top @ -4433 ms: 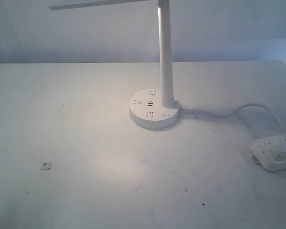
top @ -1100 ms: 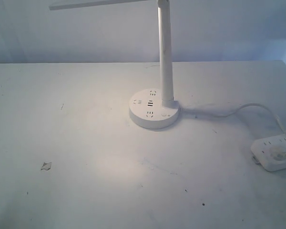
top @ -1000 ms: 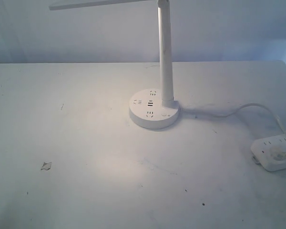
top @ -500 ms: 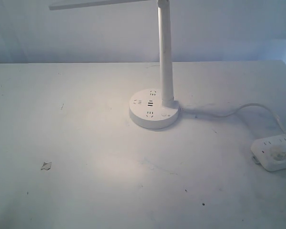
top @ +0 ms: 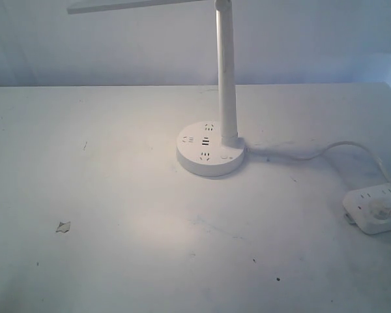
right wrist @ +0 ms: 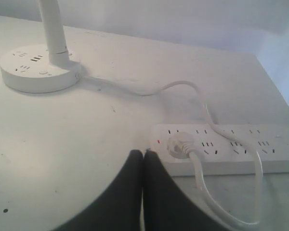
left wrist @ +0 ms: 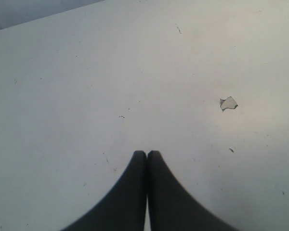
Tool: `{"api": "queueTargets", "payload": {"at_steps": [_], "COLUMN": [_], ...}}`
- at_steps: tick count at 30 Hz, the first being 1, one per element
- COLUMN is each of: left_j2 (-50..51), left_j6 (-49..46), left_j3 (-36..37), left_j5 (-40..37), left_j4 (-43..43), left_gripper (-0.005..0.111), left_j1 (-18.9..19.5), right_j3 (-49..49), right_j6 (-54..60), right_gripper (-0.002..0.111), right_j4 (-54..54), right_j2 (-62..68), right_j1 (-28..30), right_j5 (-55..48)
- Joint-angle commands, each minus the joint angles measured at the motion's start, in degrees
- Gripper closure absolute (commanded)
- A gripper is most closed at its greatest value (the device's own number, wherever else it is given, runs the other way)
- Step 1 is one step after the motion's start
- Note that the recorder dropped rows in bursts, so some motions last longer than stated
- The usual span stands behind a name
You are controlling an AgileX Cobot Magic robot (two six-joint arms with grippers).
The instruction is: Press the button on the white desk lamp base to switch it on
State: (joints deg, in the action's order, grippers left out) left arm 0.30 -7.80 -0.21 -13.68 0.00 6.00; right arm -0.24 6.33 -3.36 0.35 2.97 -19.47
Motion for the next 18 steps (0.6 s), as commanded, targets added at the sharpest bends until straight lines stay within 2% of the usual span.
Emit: {"api": "queueTargets", "payload": {"at_steps": [1, 4, 18], "left_j2": [-0.3, -0.3, -0.3], "left_j6": [0.1, 0.1, 0.1], "left_j3": [0.2, 0.2, 0.2], "left_j5": [-0.4, -0.4, -0.4], "left_j4": [-0.6, -0.6, -0.6], "left_gripper": [0.107, 0.107, 0.107], "left_j1": [0.2, 0.2, 0.2], "right_j3": [0.2, 0.2, 0.2], "right_j6": [-5.5, -10.2, -10.3], "right_gripper": [0.108, 0.108, 0.108], "right_j4": [0.5, 0.4, 0.4], "right_j2": [-0.4, -0.4, -0.4], "right_j1": [-0.1, -0.1, -0.1], "right_j5": [-0.2, -0.1, 0.0]}}
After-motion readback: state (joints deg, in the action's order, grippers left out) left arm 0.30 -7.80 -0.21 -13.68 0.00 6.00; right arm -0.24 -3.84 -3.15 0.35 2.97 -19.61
